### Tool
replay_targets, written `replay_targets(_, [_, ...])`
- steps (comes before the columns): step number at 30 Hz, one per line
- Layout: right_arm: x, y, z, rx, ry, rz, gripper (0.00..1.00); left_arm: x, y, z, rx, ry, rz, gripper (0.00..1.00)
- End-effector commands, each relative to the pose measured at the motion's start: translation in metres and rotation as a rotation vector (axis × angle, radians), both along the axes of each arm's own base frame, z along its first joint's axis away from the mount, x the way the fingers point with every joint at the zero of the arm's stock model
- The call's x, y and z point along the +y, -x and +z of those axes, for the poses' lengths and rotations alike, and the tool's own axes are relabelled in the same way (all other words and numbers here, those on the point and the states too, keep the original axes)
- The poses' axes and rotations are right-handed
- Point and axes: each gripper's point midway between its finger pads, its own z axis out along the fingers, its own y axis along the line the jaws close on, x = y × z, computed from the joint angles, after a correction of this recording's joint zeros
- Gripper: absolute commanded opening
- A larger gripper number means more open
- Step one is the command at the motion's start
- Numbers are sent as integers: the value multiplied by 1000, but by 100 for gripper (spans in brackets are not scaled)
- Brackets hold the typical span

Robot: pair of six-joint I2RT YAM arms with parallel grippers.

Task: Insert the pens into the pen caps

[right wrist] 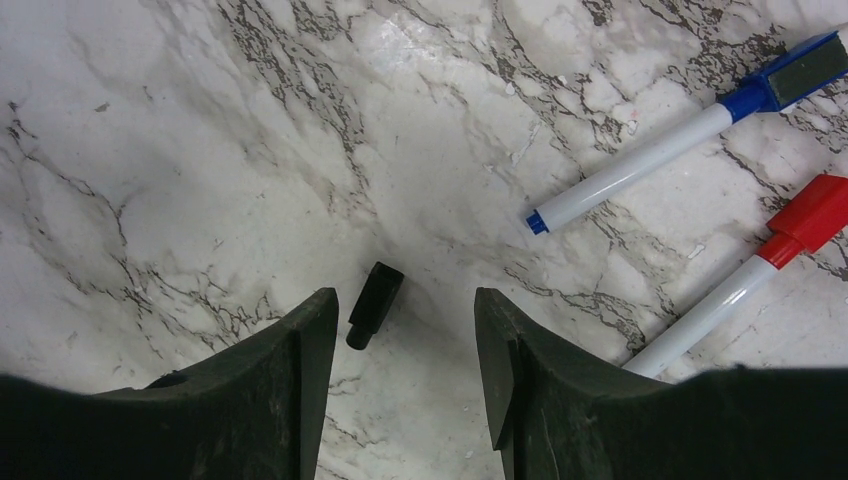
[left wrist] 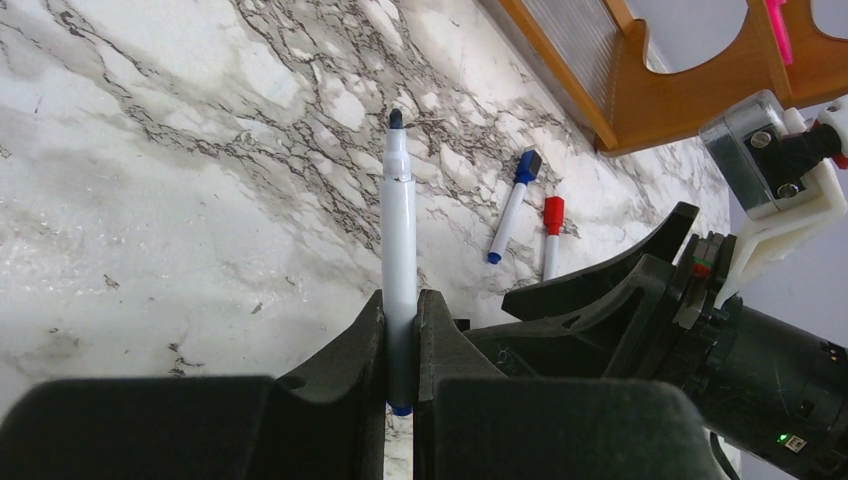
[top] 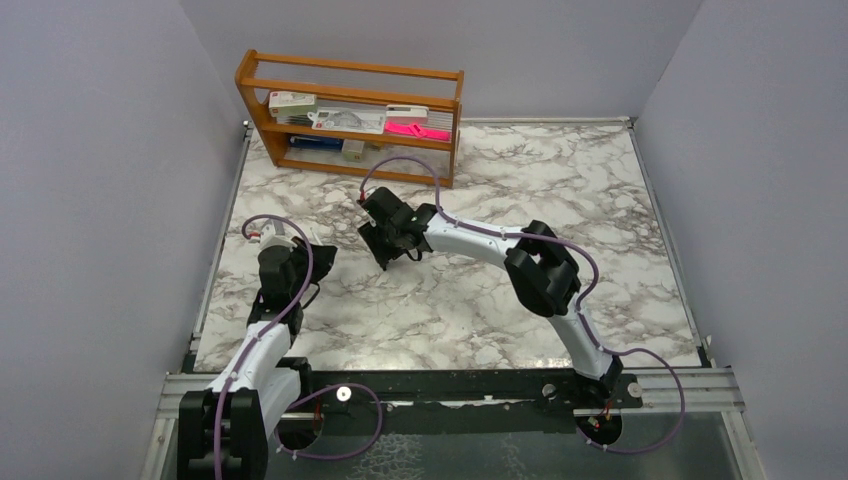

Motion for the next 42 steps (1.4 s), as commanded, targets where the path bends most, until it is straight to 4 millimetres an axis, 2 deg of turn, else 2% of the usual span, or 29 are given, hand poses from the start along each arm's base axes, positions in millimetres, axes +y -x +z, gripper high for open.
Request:
replay_targets(1, [8, -1, -2, -15, 18, -18, 52, 8, -3, 6, -17, -31, 27, 0])
replay_targets(13, [6, 3, -19, -2, 67, -22, 44, 8, -1, 5, -12, -41, 29, 0])
replay_targets(23, [5, 8, -24, 8, 76, -13, 34, 8, -1, 4, -11, -42, 30, 0])
replay_targets(25, [6, 11, -26, 27, 69, -13, 28, 8, -1, 4, -11, -41, 29, 0])
replay_targets(27, [6, 15, -27, 42, 58, -15, 16, 8, -1, 4, -13, -41, 28, 0])
replay_targets(30, [10, 20, -21, 61, 20, -6, 6, 7, 0, 4, -12, -40, 24, 0])
replay_targets(32, [10, 21, -14, 55, 1, -13, 1, 7, -1, 6, -16, -39, 20, 0])
replay_targets(35, [8, 19, 7, 11, -60, -20, 1, 5, -1, 6, -19, -34, 10, 0])
replay_targets(39, [3, 18, 62, -63, -210, -43, 1, -12, 0, 14, -67, 8, -77, 0])
replay_targets(42, [-9, 16, 101, -123, -336, -62, 1, -30, 2, 22, -105, 53, -175, 0])
